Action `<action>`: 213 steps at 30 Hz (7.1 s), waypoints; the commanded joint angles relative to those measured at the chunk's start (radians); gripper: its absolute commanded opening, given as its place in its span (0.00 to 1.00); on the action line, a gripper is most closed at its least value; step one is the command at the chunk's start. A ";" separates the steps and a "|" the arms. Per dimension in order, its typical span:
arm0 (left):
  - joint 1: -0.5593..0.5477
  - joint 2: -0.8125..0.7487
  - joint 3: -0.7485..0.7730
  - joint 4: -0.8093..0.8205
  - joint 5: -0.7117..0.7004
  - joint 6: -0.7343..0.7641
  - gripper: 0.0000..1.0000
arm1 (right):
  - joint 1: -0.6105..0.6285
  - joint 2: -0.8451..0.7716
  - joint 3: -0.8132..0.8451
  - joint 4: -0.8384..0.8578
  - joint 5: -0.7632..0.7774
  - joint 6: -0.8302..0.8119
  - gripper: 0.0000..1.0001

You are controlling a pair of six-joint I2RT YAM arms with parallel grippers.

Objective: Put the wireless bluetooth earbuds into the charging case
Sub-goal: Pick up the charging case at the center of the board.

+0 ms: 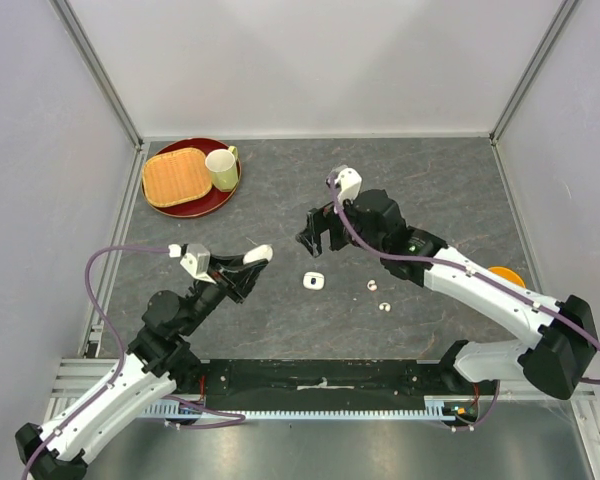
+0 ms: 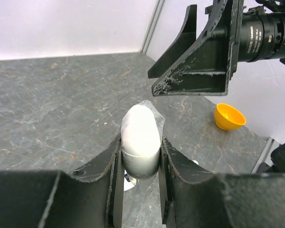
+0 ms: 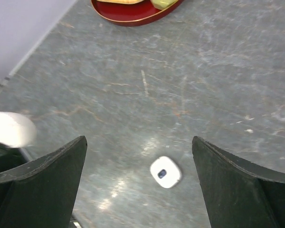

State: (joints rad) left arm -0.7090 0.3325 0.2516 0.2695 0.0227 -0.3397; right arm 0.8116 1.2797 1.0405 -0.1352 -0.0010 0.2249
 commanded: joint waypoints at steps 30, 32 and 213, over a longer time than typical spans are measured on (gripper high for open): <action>0.000 -0.012 -0.124 0.355 0.141 0.220 0.02 | -0.074 0.124 -0.128 0.536 -0.626 1.093 0.91; -0.001 0.013 -0.129 0.375 0.155 0.229 0.02 | -0.071 0.130 -0.120 0.539 -0.639 1.105 0.90; 0.000 0.362 -0.141 1.014 0.373 0.085 0.02 | -0.055 -0.152 0.069 0.042 -0.562 0.311 0.86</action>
State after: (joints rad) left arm -0.7094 0.6704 0.0719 1.1885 0.3515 -0.2283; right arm 0.7490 1.1503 1.0409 -0.0269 -0.5114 0.6739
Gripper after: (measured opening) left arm 0.361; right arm 0.863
